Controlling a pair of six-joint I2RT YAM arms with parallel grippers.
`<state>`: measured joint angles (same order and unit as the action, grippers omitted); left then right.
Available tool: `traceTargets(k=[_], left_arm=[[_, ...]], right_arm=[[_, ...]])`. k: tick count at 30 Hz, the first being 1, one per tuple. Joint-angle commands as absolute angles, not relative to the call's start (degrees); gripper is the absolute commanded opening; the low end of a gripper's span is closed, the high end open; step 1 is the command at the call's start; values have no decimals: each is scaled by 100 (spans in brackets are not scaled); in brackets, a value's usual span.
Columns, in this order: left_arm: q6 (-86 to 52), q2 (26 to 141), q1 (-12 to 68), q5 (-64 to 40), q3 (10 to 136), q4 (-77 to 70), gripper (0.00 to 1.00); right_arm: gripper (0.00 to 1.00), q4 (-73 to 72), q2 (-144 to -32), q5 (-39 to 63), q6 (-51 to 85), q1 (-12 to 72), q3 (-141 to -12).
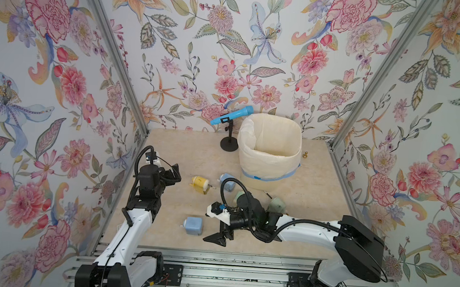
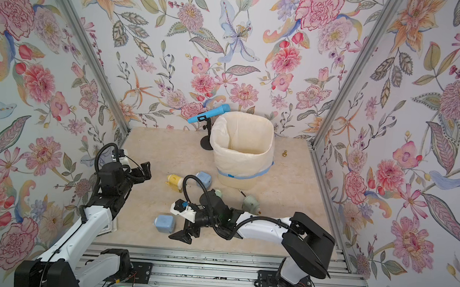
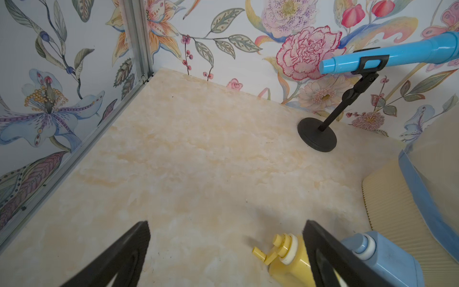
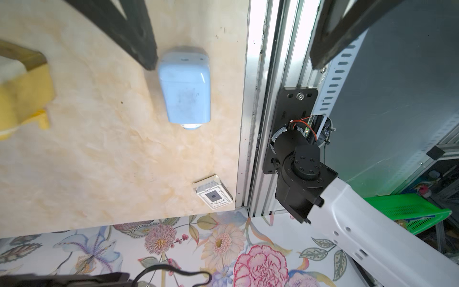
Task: Take out the pencil sharpener tray and clean the shavings
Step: Pick up the pencil sharpener from the center of the board.
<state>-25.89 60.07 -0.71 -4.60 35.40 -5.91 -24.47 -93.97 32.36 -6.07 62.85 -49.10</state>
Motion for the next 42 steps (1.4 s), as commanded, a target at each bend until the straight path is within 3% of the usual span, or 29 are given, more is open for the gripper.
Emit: traceTargets(k=[1, 13, 23, 32, 34, 42], left_arm=[[-2717, 5886, -118, -674, 3666, -605, 100], [-2474, 5173, -124, -809, 3178, -598, 100], [-2481, 4892, -130, -892, 3015, -668, 100], [-2384, 4594, -131, -1006, 3023, -604, 100], [-2350, 4490, -131, -1030, 3021, -596, 100], [-2297, 4394, -126, -1191, 2993, -586, 100]], right_arm=[[99, -2803, -9939, 3322, -807, 6266, -5189], [96, -3319, -11315, 2748, -791, 6325, -5943], [89, -3353, -11519, 2545, -762, 6284, -6091], [62, -2777, -11563, 2870, -747, 6289, -6353], [51, -2666, -11444, 2926, -794, 6286, -6371], [48, -2049, -10905, 3249, -992, 6016, -6391]])
